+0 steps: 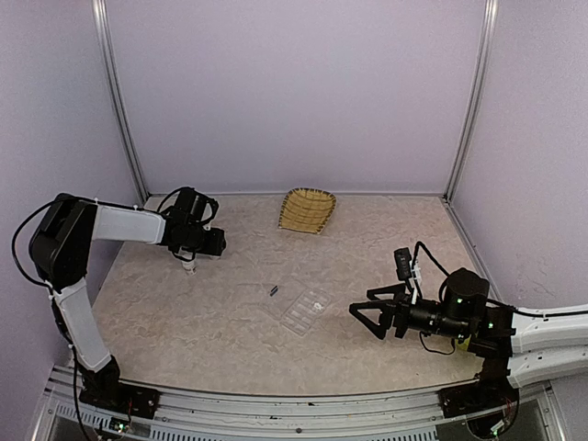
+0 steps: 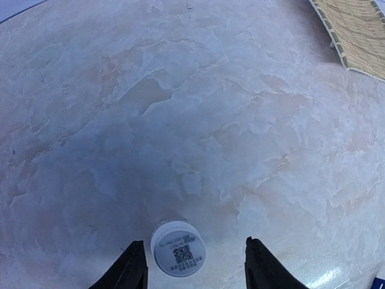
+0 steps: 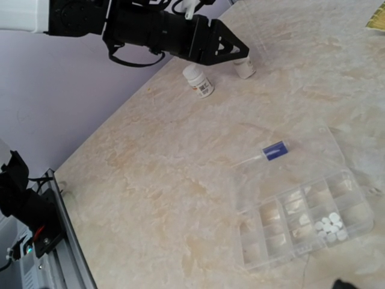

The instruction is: Sort the pills into containers

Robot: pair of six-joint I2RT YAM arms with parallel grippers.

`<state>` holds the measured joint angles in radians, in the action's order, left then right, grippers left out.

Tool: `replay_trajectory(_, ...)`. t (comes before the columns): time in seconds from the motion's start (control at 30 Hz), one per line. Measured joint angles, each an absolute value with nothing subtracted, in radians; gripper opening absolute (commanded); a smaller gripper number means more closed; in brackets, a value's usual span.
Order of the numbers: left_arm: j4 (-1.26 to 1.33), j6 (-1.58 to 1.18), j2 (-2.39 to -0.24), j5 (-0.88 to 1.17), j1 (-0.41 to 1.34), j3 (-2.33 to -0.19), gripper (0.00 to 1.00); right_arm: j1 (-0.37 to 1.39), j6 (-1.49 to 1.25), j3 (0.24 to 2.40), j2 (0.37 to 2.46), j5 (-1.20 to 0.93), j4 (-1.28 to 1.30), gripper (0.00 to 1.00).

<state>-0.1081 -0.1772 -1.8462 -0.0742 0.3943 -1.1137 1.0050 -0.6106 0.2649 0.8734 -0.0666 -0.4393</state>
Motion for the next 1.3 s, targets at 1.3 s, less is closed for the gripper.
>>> replay_trajectory(1.3, -0.094, -0.19, -1.816, 0.022, 0.403, -1.101, 0.18, 1.005, -0.588, 0.286, 0.901, -0.074, -0.439, 1.0)
